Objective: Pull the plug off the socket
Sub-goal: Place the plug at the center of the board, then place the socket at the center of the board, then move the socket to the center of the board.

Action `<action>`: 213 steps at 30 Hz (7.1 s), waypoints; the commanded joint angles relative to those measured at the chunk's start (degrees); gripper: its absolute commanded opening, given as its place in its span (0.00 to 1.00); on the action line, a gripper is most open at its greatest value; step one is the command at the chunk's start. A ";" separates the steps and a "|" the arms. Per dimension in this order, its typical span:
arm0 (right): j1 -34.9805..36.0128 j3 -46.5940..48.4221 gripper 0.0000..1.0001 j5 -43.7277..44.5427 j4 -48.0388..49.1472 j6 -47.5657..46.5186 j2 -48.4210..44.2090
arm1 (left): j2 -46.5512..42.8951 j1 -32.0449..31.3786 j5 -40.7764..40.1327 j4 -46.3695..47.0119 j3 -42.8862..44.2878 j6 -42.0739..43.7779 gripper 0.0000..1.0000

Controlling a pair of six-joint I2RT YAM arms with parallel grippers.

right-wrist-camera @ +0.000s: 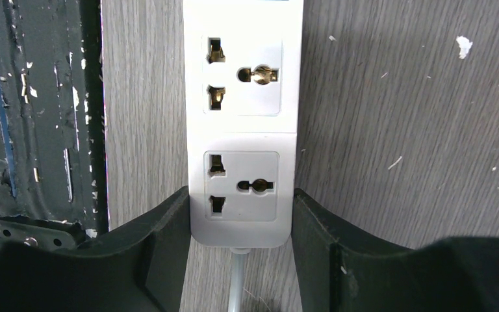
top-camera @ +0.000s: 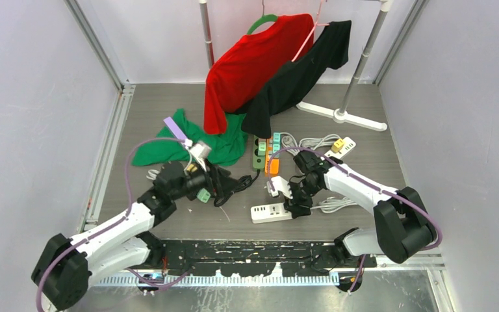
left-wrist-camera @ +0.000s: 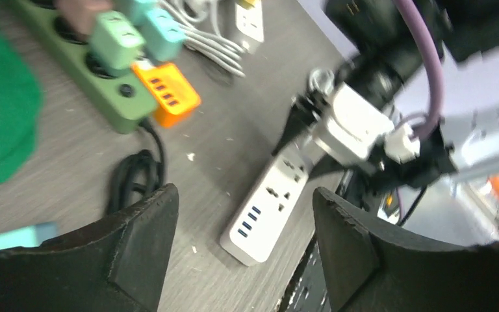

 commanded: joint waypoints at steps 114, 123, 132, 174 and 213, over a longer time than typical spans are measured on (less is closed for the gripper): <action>-41.13 12.37 1.00 -39.74 -32.81 -12.49 -21.99 | 4.78 30.64 -17.44 -21.61 29.87 9.17 0.00; -41.13 11.85 1.00 -40.24 -34.43 -15.44 -22.03 | 13.52 31.83 -32.29 -18.55 16.62 -1.09 0.00; -41.14 11.26 1.00 -40.53 -34.79 -16.74 -22.09 | 27.89 31.79 -41.07 -32.31 22.50 -8.20 0.05; -52.53 7.94 1.00 -42.30 -27.12 -9.22 -27.35 | -8.45 26.13 10.74 -39.22 24.12 14.79 1.00; -41.86 2.73 1.00 5.50 26.70 44.60 -19.22 | -25.97 11.27 -5.14 -42.17 12.88 27.42 1.00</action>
